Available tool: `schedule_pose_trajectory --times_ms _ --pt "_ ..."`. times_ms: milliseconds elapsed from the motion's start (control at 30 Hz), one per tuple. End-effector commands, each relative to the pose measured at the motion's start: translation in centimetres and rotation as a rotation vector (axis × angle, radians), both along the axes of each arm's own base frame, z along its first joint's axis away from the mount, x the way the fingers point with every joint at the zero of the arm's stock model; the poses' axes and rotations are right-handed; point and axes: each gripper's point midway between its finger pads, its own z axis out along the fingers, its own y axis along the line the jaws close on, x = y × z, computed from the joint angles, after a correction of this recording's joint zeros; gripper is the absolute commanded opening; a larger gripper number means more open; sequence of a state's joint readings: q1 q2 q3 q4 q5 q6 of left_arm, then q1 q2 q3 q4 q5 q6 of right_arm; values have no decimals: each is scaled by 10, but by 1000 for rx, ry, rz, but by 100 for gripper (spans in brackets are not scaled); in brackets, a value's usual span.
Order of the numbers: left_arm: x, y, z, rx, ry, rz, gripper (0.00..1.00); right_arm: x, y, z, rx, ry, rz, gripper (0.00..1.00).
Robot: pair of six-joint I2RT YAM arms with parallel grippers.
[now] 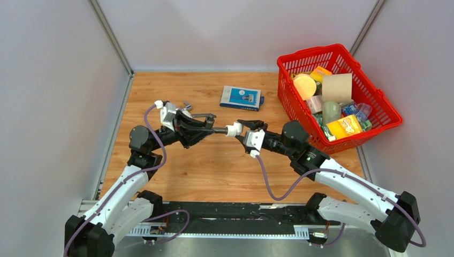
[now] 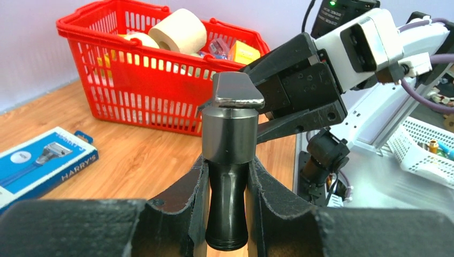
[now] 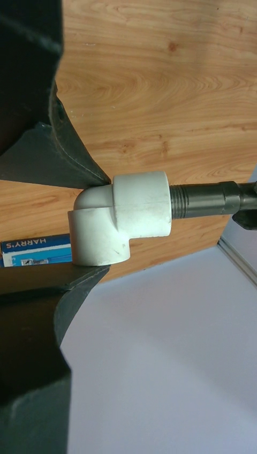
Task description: Install the water faucets
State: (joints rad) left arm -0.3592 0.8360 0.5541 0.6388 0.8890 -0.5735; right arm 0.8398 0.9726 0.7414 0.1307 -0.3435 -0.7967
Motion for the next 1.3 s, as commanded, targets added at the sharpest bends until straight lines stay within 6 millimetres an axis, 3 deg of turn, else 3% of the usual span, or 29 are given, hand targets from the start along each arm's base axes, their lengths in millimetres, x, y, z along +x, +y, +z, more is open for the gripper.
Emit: schedule_pose_trajectory --times_ms 0,400,733,1267 --pt "-13 -3 12 -36 -132 -48 0 -17 4 62 162 -48 105 0" --pt "-15 -7 -2 90 -316 -101 0 -26 1 66 138 51 203 0" --pt "-12 -13 1 208 -386 -149 0 -24 6 60 97 102 229 0" --pt "-21 -14 -4 221 -612 -189 0 -35 2 69 115 270 411 0"
